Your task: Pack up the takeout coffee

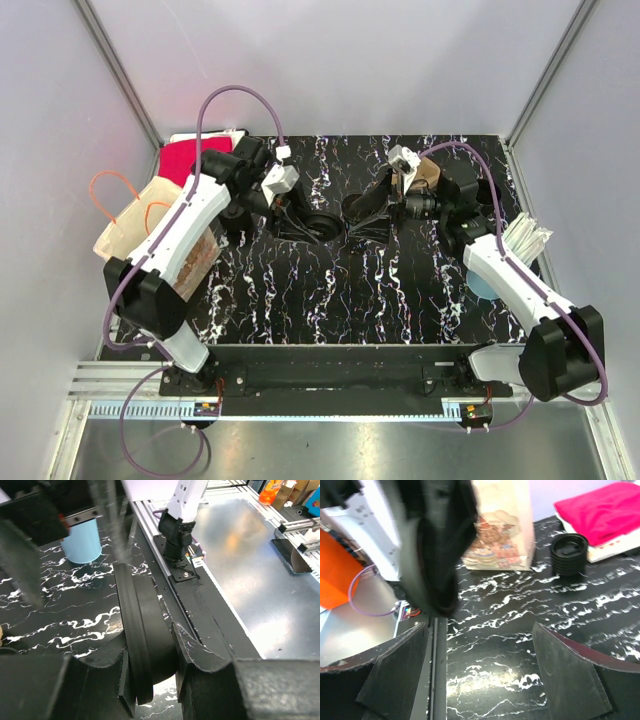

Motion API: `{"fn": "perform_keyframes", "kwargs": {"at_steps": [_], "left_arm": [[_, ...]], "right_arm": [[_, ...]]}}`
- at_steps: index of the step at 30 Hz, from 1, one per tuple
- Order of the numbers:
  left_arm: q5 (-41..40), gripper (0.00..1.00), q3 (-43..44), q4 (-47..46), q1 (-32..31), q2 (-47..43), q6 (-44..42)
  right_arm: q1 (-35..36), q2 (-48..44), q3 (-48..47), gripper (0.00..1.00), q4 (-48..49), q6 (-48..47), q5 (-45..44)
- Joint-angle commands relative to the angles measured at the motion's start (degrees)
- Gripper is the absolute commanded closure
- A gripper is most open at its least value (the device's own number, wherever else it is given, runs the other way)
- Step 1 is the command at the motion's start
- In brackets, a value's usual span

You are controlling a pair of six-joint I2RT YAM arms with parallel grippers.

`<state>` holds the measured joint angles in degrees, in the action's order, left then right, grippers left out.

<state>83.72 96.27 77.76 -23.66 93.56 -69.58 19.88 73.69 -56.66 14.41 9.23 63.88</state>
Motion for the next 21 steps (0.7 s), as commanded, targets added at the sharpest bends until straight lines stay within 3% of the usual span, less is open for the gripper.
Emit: {"fn": "perform_keyframes", "kwargs": {"at_steps": [1,10,21], "left_arm": [[11.29,0.96,3.57,5.12,0.72,2.15,-2.05],[11.81,0.97,5.24,6.27,0.98,4.44,-2.31],[12.61,0.93,5.16,6.44,0.98,5.23,-2.31]], "right_arm": [[1.39,0.14,-2.40,0.10,4.31,1.93,4.67],[3.94,2.59,-6.44,0.17,-0.52,-0.17,2.75],[6.58,4.71,-9.78,0.49,-7.91,-5.72,0.63]]}}
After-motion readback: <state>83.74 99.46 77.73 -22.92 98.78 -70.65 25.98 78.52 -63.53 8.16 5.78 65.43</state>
